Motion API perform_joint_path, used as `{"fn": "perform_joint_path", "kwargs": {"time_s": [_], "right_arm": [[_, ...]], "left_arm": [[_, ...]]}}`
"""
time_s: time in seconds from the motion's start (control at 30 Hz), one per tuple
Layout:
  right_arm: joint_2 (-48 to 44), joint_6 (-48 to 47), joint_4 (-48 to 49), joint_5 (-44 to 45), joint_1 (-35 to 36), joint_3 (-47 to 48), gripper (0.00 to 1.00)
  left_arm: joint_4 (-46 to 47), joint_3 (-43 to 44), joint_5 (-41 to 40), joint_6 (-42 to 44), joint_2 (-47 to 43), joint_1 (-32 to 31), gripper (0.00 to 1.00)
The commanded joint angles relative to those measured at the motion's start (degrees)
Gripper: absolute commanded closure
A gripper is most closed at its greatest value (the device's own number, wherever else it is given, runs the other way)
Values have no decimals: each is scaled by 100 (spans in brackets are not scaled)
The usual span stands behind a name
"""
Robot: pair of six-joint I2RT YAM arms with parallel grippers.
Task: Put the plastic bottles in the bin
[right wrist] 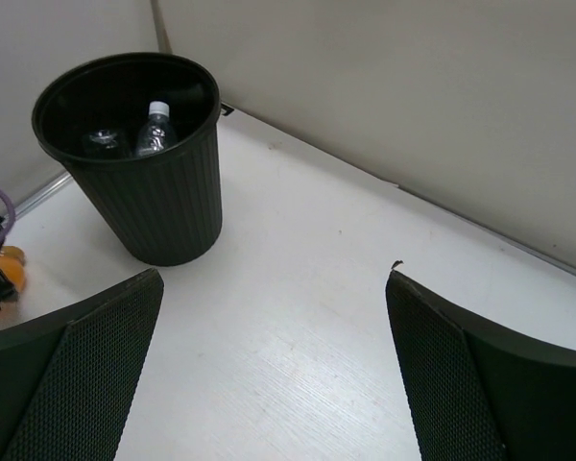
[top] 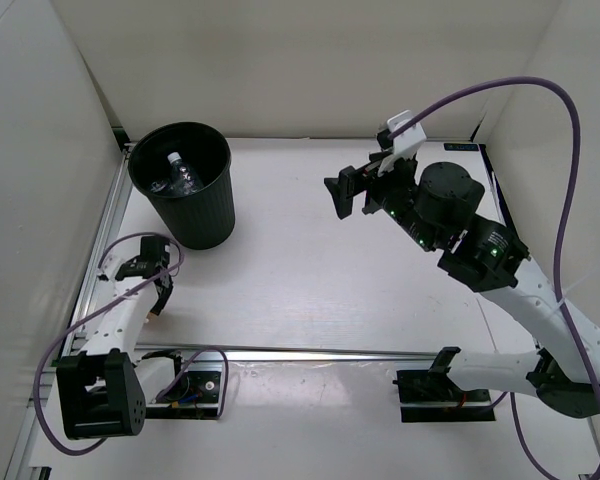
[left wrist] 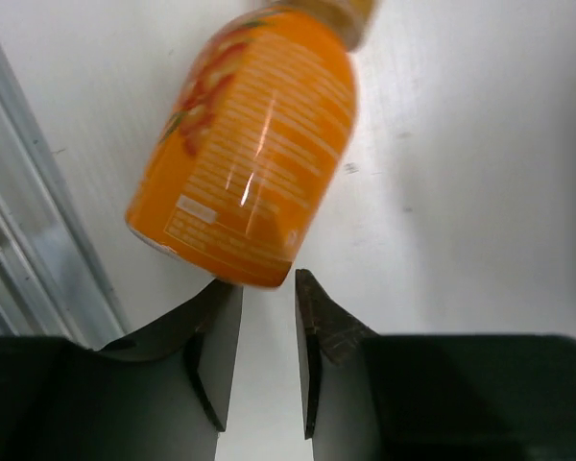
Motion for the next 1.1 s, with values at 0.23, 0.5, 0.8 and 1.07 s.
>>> {"fn": "perform_joint_path", "kwargs": {"time_s": [0.23,0.5,0.8,1.07], "right_arm": [[-116,-151,149,156,-126,-218,0],[59,-204,149,-36,-126,-165,0],[507,-142,-579,-309,-126,502,0],[797,112,-1353,-660,-126,1126,0]], "left_arm": [[166,802,-74,-37,216,27,69],[97,1188,330,-203,155,27,12],[-528,1979,269,-1503,550,35,0],[-1398,2341,75,-2611,1192,228,0]]}}
